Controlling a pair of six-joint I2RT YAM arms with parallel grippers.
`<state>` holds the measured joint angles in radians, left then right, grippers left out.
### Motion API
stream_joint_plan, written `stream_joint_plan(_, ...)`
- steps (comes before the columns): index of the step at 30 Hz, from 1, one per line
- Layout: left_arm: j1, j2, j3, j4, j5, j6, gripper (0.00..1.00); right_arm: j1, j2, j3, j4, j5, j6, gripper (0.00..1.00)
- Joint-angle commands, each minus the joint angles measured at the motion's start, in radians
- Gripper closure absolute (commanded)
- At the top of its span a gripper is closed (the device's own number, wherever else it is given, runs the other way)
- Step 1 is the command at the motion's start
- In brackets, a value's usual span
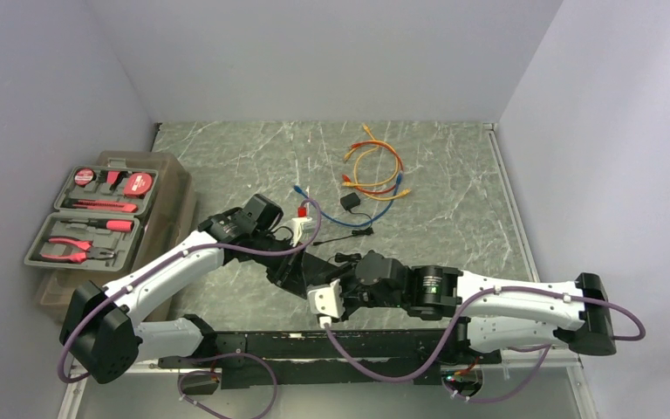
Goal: Insert the plug into the switch port
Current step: Insert the connector into the switch port.
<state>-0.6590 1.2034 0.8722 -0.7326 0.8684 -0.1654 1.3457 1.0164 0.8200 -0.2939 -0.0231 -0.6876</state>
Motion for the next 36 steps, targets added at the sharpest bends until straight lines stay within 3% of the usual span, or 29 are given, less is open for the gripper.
stream_joint_plan(1, -0.009, -0.012, 0.037, -0.011, 0.034, 0.036, 1.00, 0.034, 0.053, 0.051, -0.002, 0.086, -0.094, 0.59)
stream_joint_plan(4, -0.013, -0.014, 0.037, -0.010, 0.035, 0.037, 1.00, 0.052, 0.076, 0.045, 0.022, 0.125, -0.126, 0.64)
stream_joint_plan(14, -0.021, -0.031, 0.027, -0.010, 0.031, 0.037, 1.00, 0.085, 0.124, 0.058, 0.041, 0.191, -0.189, 0.64)
stream_joint_plan(36, -0.040, -0.041, 0.029, -0.014, 0.034, 0.041, 1.00, 0.105, 0.195, 0.095, 0.045, 0.198, -0.237, 0.71)
